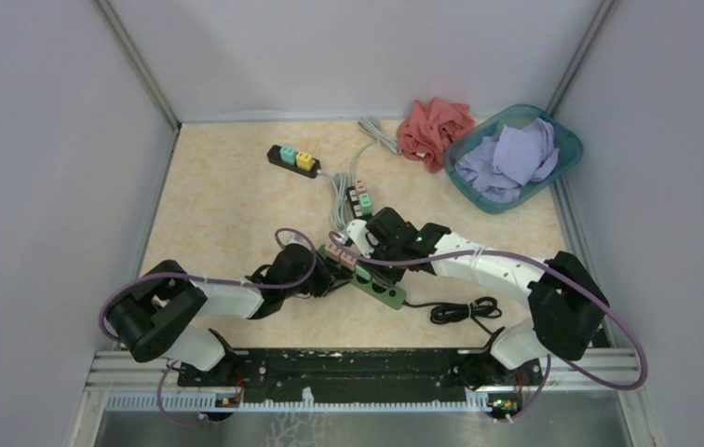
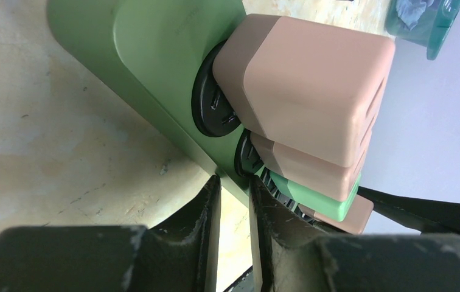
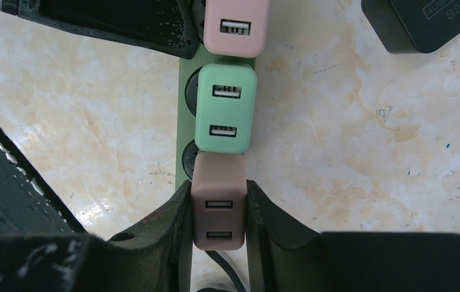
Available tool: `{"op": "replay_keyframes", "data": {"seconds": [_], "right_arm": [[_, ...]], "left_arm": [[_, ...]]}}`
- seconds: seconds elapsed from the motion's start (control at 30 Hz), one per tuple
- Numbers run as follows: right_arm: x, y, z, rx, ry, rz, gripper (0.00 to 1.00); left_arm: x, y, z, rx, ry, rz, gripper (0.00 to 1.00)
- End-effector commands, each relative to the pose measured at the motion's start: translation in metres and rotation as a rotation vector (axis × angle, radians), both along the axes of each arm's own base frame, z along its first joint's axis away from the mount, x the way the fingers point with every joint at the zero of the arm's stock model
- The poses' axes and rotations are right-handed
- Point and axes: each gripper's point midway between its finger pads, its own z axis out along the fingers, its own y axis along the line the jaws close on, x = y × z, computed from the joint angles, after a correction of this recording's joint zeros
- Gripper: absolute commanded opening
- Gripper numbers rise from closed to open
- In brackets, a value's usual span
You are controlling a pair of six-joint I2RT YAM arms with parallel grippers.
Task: Insert the plug
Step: Insert the plug into the socket.
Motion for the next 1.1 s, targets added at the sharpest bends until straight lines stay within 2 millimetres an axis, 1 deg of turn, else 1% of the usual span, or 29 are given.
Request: {"op": "replay_keyframes", "data": {"seconds": [0.0, 0.2, 0.37, 0.53, 0.63, 0.83, 1.07], "right_arm": [[-0.003, -0.026, -0.034, -0.093, 0.047, -0.033, 0.00], [-0.011, -0.034, -0.038, -0.115, 0.088, -0.017, 0.00], [-0.023, -0.033, -0.041, -0.123, 0.095, 0.032, 0.00], [-0.030, -0.042, -0.056, -0.224, 0.093, 0.061, 0.00], [-0.035, -0.044, -0.063, -0.251, 0.105, 0.075, 0.00], [-0.036, -0.052, -0.068, -0.286, 0.090, 0.077, 0.00], [-0.029, -0.061, -0.075, -0.317, 0.095, 0.037, 0.00]], "left_arm": [[-0.002, 0.001, -0.006, 0.019, 0.011, -0.012, 0.27], [-0.002, 0.002, -0.005, 0.021, 0.004, -0.011, 0.27], [-0.002, 0.000, -0.005, 0.018, 0.005, -0.019, 0.27], [-0.003, 0.000, -0.006, 0.016, 0.008, -0.025, 0.27], [-0.004, 0.000, -0.007, 0.016, 0.009, -0.025, 0.26], [-0.004, 0.000, -0.006, 0.012, 0.009, -0.027, 0.26], [-0.005, 0.000, -0.005, 0.010, 0.009, -0.029, 0.26]]}}
